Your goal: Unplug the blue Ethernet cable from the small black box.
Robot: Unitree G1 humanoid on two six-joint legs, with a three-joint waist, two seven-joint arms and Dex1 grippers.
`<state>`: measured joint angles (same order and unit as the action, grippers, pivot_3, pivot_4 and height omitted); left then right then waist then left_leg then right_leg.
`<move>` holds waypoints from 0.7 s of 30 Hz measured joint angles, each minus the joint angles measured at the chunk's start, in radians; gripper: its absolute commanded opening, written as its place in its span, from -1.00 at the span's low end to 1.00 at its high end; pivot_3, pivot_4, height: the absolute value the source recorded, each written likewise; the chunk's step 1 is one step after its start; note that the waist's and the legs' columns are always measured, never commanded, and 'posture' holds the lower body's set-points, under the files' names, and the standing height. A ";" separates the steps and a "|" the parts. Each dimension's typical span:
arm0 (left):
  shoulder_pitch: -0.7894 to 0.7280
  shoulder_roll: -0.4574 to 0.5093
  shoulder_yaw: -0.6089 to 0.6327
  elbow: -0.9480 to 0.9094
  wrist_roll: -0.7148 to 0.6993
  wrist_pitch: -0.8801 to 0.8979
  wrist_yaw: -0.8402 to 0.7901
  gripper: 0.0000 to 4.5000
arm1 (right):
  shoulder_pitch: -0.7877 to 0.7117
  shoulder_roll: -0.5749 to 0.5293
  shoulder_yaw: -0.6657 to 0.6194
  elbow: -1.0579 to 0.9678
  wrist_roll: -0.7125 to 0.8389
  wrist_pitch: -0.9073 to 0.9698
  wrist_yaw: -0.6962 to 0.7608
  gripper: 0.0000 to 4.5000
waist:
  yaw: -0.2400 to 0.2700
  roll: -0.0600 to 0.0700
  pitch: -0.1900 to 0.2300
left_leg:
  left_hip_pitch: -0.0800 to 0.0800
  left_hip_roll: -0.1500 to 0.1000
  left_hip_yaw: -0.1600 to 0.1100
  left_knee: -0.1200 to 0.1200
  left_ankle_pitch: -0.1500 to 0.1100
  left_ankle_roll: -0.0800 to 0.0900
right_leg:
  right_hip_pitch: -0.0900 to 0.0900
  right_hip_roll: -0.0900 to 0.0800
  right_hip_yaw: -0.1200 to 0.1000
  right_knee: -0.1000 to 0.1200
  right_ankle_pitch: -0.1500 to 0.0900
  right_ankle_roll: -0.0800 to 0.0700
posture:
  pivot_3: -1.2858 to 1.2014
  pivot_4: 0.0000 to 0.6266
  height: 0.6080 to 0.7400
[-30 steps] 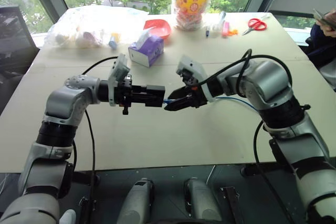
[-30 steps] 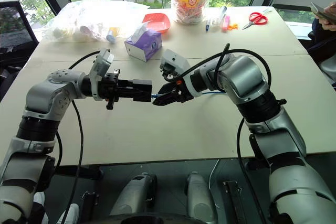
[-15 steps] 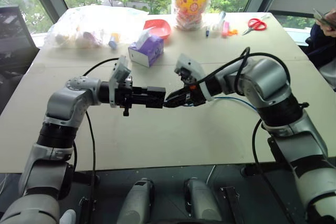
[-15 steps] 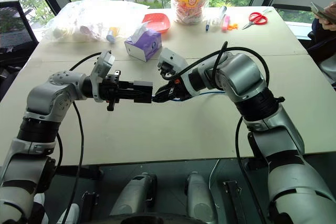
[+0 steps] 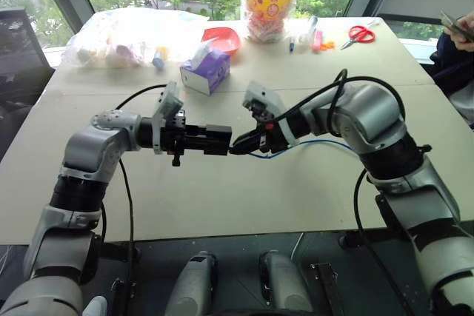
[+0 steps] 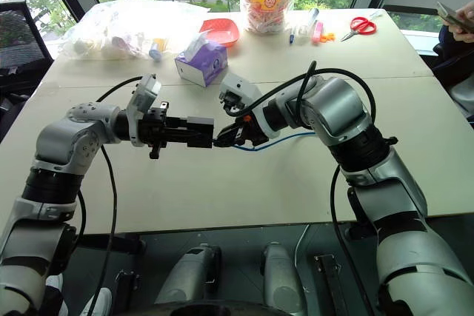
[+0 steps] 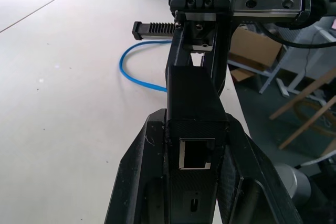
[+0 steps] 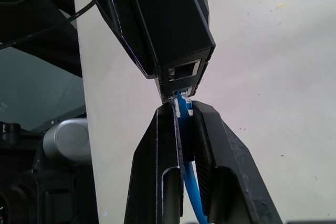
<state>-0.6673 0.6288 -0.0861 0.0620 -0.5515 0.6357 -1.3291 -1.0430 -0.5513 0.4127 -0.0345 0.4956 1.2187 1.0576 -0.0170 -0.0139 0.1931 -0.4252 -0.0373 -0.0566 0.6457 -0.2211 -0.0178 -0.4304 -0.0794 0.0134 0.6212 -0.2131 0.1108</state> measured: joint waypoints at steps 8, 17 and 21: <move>0.015 0.066 -0.015 0.015 0.032 -0.061 -0.050 -0.77 | 0.043 -0.146 0.005 0.084 -0.052 -0.059 0.021 -0.98 | 0.006 0.000 0.000 | 0.000 -0.001 0.001 0.000 0.000 0.000 | 0.001 -0.001 0.000 -0.002 -0.002 -0.003 | 0.03 -0.52 1.00; 0.014 -0.015 -0.018 0.076 0.107 -0.198 0.015 -0.77 | 0.128 -0.133 -0.099 0.226 -0.178 -0.252 -0.154 -0.98 | -0.001 0.000 0.000 | 0.001 0.000 0.002 0.000 0.000 0.000 | 0.001 0.000 0.001 -0.001 0.000 -0.001 | 0.03 -0.52 1.00; 0.013 -0.154 -0.047 0.184 0.216 -0.379 0.145 -0.77 | 0.128 -0.004 -0.226 0.415 -0.269 -0.400 -0.440 -0.98 | 0.011 0.000 0.000 | 0.000 -0.001 0.002 0.001 0.000 0.000 | 0.001 -0.001 0.001 -0.001 0.001 -0.001 | 0.03 -0.52 1.00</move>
<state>-0.6539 0.4749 -0.1327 0.2465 -0.3358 0.2562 -1.1837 -0.9149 -0.5554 0.1872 0.3804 0.2269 0.8183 0.6175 -0.0065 -0.0141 0.1929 -0.4253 -0.0381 -0.0550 0.6471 -0.2206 -0.0179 -0.4294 -0.0801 0.0145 0.6203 -0.2120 0.1095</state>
